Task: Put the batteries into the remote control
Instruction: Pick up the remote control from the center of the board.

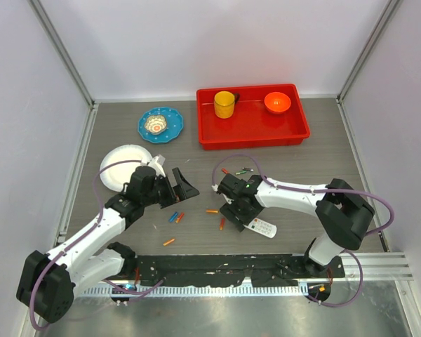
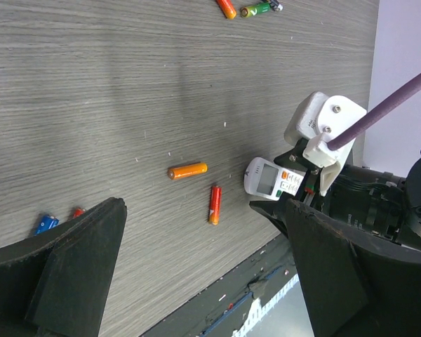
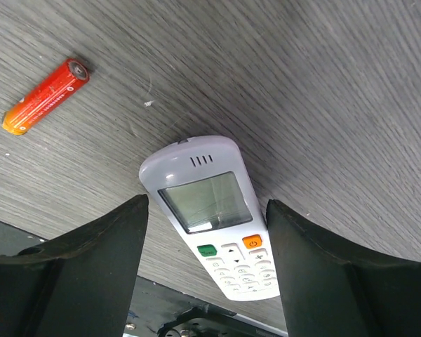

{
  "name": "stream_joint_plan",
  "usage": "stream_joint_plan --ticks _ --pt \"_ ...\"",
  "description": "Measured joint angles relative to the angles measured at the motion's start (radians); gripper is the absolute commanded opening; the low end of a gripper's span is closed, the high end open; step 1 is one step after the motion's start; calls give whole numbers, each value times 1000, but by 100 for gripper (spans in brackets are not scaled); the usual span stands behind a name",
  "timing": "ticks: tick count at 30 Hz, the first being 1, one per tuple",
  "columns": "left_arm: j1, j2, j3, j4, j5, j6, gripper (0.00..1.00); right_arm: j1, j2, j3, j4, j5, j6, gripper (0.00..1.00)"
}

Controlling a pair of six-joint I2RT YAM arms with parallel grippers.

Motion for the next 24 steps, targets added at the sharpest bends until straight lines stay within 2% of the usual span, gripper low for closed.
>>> stream_joint_plan --ticks 10,19,24 --pt "0 -5 0 0 0 -1 100 0 4 2 -1 5 1 56" --pt "0 -12 0 0 -1 -1 100 -14 2 2 -2 44 10 36" --pt "0 -18 0 -1 -10 -2 100 -60 -40 2 0 77 35 32"
